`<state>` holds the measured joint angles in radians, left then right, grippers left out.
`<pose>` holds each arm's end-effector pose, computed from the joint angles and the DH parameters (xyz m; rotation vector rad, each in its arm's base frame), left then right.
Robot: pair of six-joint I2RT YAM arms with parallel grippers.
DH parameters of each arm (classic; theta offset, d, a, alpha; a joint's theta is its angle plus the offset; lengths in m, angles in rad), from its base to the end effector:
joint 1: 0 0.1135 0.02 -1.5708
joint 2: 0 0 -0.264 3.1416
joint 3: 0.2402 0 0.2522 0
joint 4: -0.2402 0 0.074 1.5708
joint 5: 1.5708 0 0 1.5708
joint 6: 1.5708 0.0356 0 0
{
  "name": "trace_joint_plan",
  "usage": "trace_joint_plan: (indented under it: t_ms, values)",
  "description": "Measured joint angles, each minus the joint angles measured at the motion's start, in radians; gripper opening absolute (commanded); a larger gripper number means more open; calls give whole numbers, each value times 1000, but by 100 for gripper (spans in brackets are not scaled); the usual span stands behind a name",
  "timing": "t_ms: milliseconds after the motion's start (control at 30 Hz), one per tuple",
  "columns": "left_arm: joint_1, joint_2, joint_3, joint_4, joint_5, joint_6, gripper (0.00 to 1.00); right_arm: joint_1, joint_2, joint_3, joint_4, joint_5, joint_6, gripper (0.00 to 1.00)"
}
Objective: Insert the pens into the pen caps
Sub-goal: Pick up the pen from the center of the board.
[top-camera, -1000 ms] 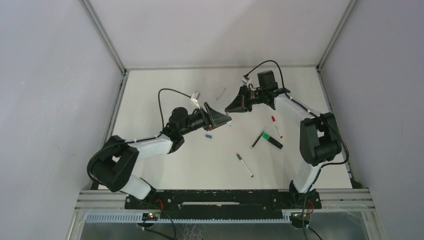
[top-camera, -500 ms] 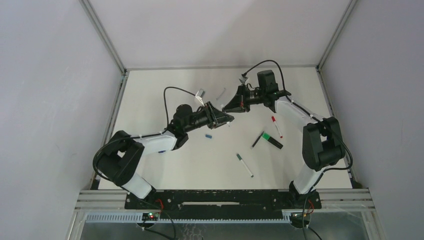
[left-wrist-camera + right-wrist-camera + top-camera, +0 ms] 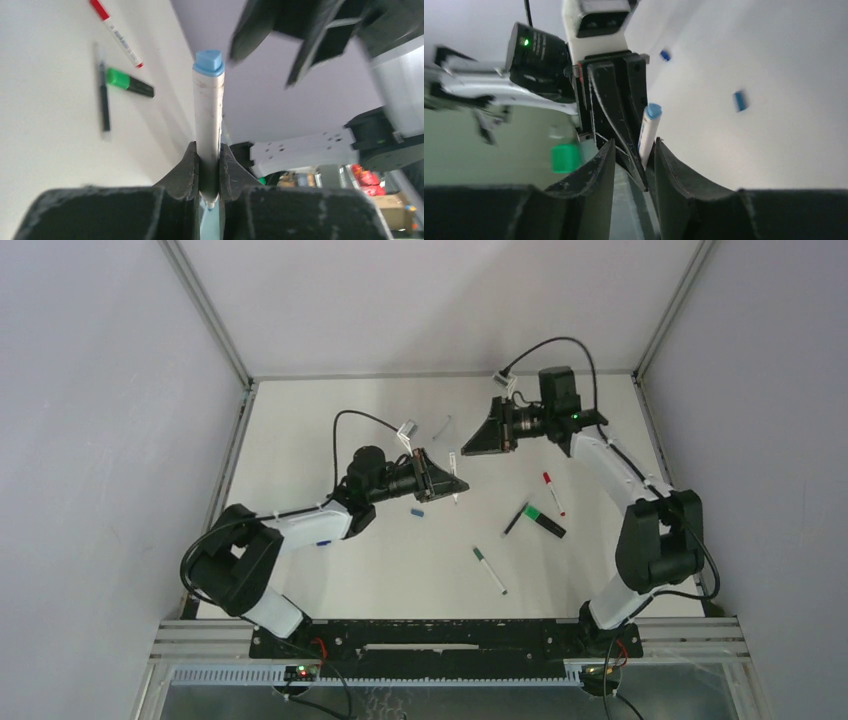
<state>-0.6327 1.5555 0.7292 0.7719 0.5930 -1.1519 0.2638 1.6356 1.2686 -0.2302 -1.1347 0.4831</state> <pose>0.2539 -0.2109 0.2323 0.0434 1.9701 -1.7586 0.3400 0.1253 0.2950 -0.4720 2.1549 1.6438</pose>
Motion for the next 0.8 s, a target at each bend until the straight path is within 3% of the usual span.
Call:
trace_joint_plan:
  t_ms: [300,467,567,800]
  values:
    - [0,-105,148,-488,72,316,0,-35,-101,324,-601,-15,-833,46]
    - [-2,-155,251,-708,92,475,0,-39,-196,364,-871,-25,-1308,63]
    - [-8,-168,299,-822,99,552,0,-40,-272,346,-1033,-25,-1658,68]
    - [-31,-169,362,-962,116,634,0,-31,-466,264,-1090,16,-1905,69]
